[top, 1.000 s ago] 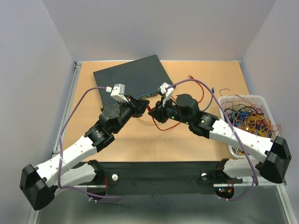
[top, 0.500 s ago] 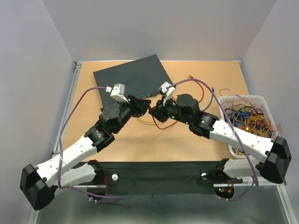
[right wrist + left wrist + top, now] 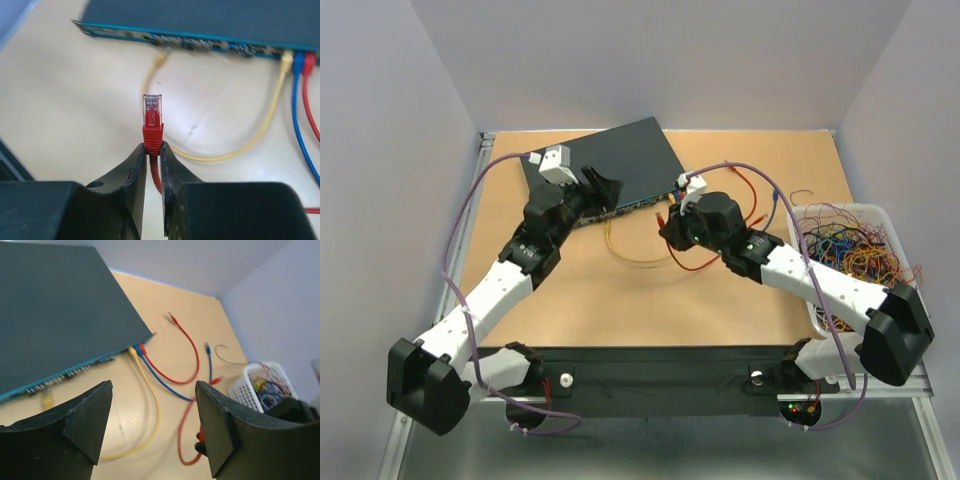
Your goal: Insert the plug into the switch port
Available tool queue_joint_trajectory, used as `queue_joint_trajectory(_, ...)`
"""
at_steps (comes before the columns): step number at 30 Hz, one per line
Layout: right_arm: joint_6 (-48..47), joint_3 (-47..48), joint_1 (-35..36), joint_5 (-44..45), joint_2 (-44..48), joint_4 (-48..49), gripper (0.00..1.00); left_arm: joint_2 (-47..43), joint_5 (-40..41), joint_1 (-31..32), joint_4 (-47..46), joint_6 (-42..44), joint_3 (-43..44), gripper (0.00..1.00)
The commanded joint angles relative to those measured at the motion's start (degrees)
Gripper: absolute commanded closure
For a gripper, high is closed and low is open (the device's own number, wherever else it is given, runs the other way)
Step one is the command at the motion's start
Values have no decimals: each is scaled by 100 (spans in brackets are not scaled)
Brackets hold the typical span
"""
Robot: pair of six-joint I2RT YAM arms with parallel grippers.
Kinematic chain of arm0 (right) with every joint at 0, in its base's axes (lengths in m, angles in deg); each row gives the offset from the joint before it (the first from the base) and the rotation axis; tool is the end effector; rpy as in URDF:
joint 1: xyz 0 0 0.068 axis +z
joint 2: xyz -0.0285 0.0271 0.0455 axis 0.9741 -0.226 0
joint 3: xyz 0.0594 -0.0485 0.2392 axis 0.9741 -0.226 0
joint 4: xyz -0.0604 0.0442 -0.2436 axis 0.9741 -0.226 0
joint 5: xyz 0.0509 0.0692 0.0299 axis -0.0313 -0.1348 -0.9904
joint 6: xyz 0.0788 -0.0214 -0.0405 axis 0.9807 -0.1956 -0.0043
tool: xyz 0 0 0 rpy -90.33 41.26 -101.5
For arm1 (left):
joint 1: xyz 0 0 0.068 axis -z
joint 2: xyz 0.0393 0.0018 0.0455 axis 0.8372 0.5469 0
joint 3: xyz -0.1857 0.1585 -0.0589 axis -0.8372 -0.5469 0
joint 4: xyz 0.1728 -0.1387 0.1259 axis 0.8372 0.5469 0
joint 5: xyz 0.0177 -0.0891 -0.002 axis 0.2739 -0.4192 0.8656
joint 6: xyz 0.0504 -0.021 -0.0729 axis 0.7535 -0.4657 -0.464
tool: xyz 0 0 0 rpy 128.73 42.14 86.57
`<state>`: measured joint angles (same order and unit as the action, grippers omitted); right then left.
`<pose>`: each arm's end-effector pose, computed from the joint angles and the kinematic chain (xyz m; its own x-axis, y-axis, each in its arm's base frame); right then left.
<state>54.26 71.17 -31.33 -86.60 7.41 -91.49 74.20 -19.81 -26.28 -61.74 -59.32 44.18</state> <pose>0.2434 0.2453 0.2715 -0.4044 -0.0802 -0.9110 -0.6188 0.7575 0.2080 0.2602 -0.1499 0.3310 -0.2213 -0.4641 -0.8577 0.4196 0.7486 -0.5133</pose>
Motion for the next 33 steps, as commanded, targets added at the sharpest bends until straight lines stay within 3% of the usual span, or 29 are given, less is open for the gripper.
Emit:
queue_joint_trajectory(1, 217, 398, -621, -474, -507, -608, 99, 512, -685, -830, -382, 498, 666, 21)
queue_joint_trajectory(4, 252, 838, -894, -775, -1210, -1030, 100, 1303, -1018, -1341, -452, 710, 1220, 22)
queue_joint_trajectory(5, 261, 1152, -930, -845, -1577, -1187, 100, 1679, -1341, -1760, -688, 545, 1334, 23)
queue_joint_trajectory(8, 313, 1776, -1036, -934, -2106, -1425, 100, 2295, -1591, -2229, -1381, 367, 1397, 23)
queue_joint_trajectory(14, 358, 2955, -1255, -1022, -3328, -2005, 100, 3456, -1538, -2529, -1542, 692, 2135, 26)
queue_joint_trajectory(23, 401, 4362, -1625, -803, -4648, -2674, 100, 3942, -2250, -3012, -2140, 701, 1969, 27)
queue_joint_trajectory(33, 358, 4565, -1695, -275, -4903, -2973, 100, 3810, -2663, -3346, -2518, 693, 1529, 28)
